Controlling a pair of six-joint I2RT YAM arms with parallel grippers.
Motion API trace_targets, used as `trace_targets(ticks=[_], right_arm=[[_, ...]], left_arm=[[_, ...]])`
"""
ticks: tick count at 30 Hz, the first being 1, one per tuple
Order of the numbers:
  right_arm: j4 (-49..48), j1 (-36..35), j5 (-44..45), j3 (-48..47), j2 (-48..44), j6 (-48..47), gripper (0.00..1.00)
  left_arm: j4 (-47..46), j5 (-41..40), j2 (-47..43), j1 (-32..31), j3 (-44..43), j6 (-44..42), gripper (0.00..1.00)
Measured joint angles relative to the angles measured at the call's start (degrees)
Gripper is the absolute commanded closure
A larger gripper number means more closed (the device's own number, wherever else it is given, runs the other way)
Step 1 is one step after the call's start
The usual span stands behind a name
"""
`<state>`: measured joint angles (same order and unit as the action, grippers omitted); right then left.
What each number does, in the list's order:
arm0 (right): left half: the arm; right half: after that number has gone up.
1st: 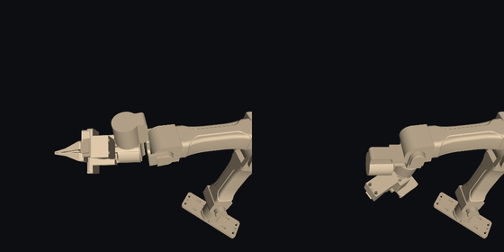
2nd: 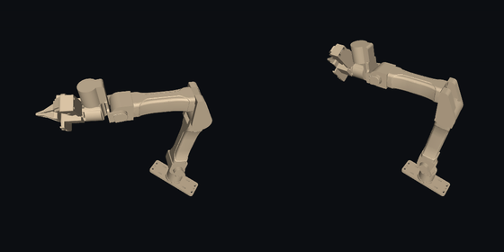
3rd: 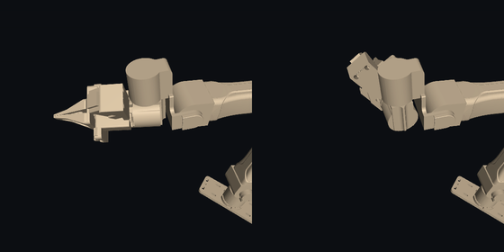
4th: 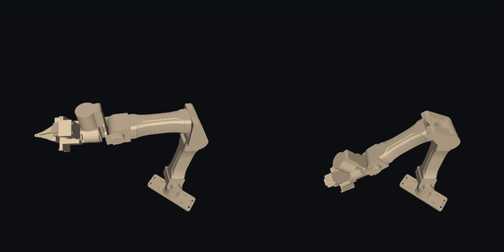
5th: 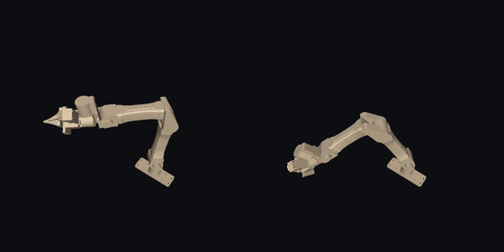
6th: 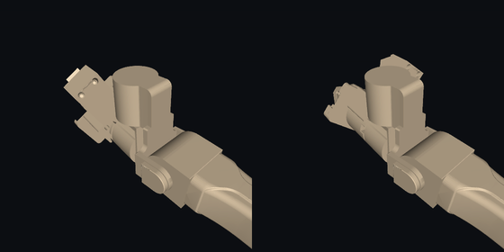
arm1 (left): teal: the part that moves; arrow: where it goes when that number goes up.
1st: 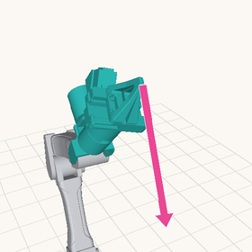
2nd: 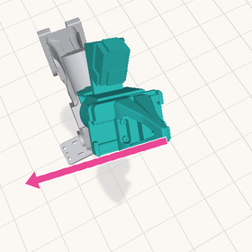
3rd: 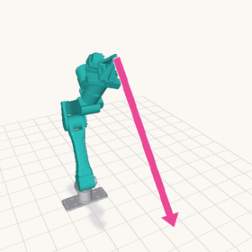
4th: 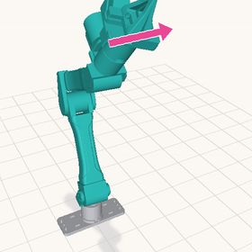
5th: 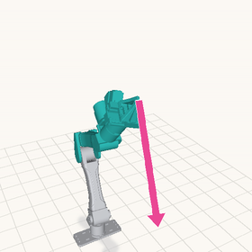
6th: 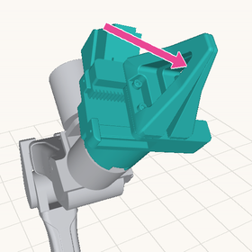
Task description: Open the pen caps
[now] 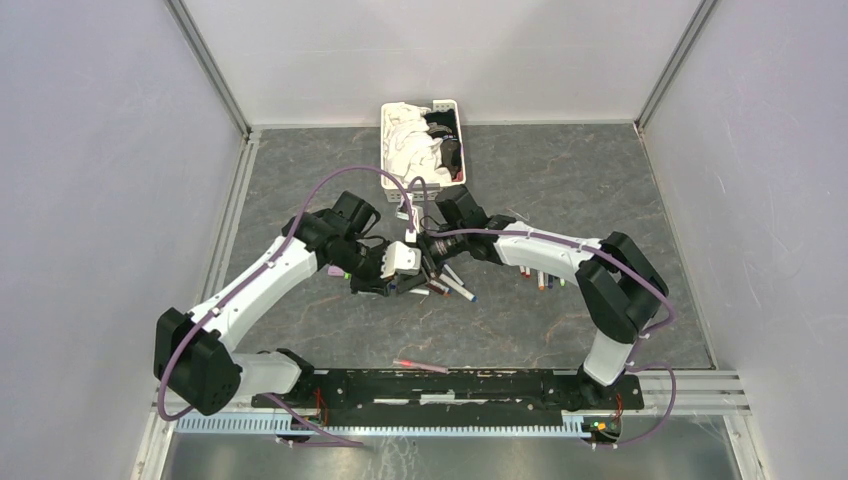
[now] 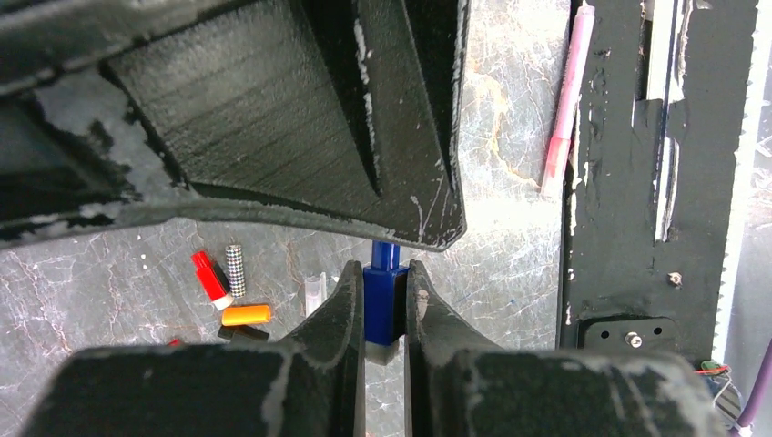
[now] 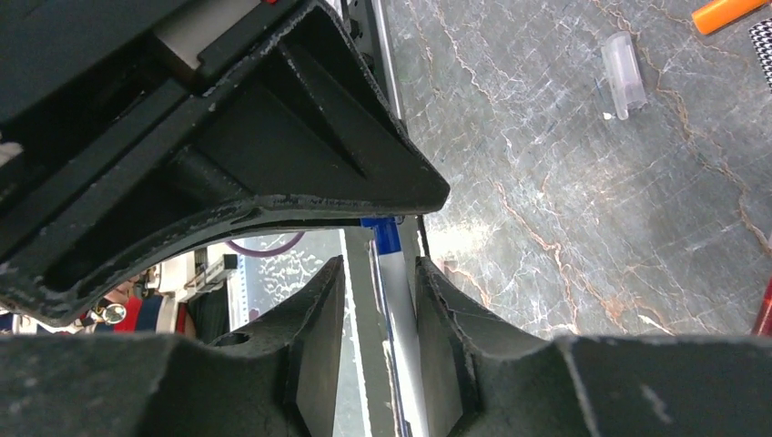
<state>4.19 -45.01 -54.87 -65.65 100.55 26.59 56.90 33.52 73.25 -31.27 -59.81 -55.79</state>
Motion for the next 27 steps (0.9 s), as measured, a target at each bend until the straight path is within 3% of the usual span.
trace_targets(ticks=[6,7,9,21,27], right_arm=[[-1.2,-0.4,-0.6,0.1,0.8,1.2,0.65],[-1.5,-0.4,-0.7,0.3,0.8,1.2,0.71],[-1.9,-0.5,-0.7,0.7,0.8,1.2,1.00],[-4.5,1.9,-0.7,4.9,-2.4,-3.5,1.00],[-9.1,4.2,4.1,10.1,-7.0,-6.5,1.00]], left_arm=[[-0.3,0.0,-0.4,0.0,-0.7,0.0,0.98],[-0.3,0.0,-0.5,0.0,-0.8,0.0,0.98],[-0.2,0.1,-0.5,-0.1,-1.0,0.0,0.98],[-2.7,-1.1,0.0,-0.8,-1.4,-1.7,0.98],[-5.2,3.9,4.1,2.8,-3.5,-6.3,0.98]])
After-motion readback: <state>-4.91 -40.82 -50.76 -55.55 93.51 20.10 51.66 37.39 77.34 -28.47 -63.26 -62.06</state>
